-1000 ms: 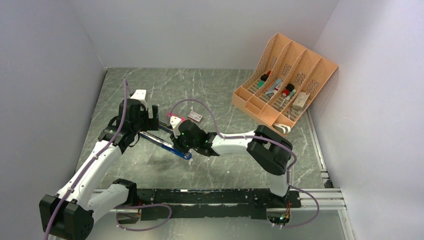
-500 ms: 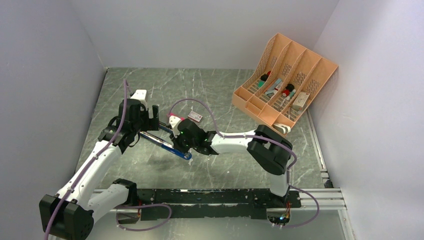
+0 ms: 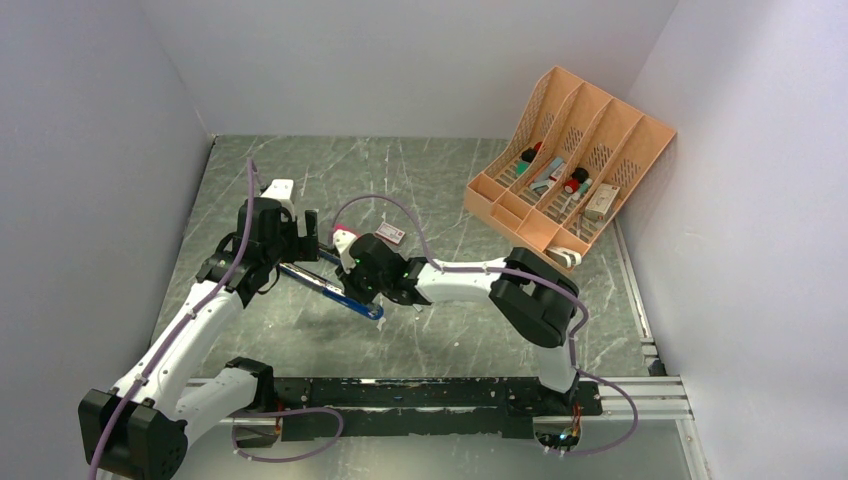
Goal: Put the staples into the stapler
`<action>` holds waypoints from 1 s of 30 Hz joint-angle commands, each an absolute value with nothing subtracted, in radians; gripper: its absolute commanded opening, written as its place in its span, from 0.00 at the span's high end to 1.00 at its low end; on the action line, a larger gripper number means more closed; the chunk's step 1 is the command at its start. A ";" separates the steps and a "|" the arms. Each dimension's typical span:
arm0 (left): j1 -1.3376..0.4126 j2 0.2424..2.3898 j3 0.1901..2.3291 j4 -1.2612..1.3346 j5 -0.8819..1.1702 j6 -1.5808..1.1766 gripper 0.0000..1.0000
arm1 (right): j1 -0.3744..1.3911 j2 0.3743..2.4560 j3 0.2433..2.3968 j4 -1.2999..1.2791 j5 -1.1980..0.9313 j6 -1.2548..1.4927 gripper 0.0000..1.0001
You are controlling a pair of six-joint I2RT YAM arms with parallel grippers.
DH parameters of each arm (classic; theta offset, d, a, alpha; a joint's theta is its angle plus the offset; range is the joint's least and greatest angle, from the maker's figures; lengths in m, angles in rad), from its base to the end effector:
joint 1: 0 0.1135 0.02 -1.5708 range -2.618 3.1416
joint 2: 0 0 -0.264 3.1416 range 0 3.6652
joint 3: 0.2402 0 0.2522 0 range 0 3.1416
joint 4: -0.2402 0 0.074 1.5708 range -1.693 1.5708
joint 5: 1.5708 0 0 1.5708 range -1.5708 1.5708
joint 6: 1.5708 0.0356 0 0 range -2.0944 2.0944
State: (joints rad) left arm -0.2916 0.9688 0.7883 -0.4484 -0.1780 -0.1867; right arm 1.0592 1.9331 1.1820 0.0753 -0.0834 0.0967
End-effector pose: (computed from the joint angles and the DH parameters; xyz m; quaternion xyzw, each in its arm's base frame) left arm 0.2034 -0.0545 0.2820 0.0063 0.8885 -0.0301 0.4578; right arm 0.2025 0.3668 0.1686 -0.4329 0.7901 0.2677 0.3416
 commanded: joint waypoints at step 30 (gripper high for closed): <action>-0.284 0.962 0.791 -0.432 -0.152 -0.170 0.02 | 1.053 1.968 1.193 -0.036 -0.119 0.066 0.83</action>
State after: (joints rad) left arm -0.2913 0.9688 0.7883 -0.4484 -0.1711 -0.1795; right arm 1.0546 1.9511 1.2171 0.0368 -0.1055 0.0818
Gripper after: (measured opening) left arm 0.978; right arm 0.185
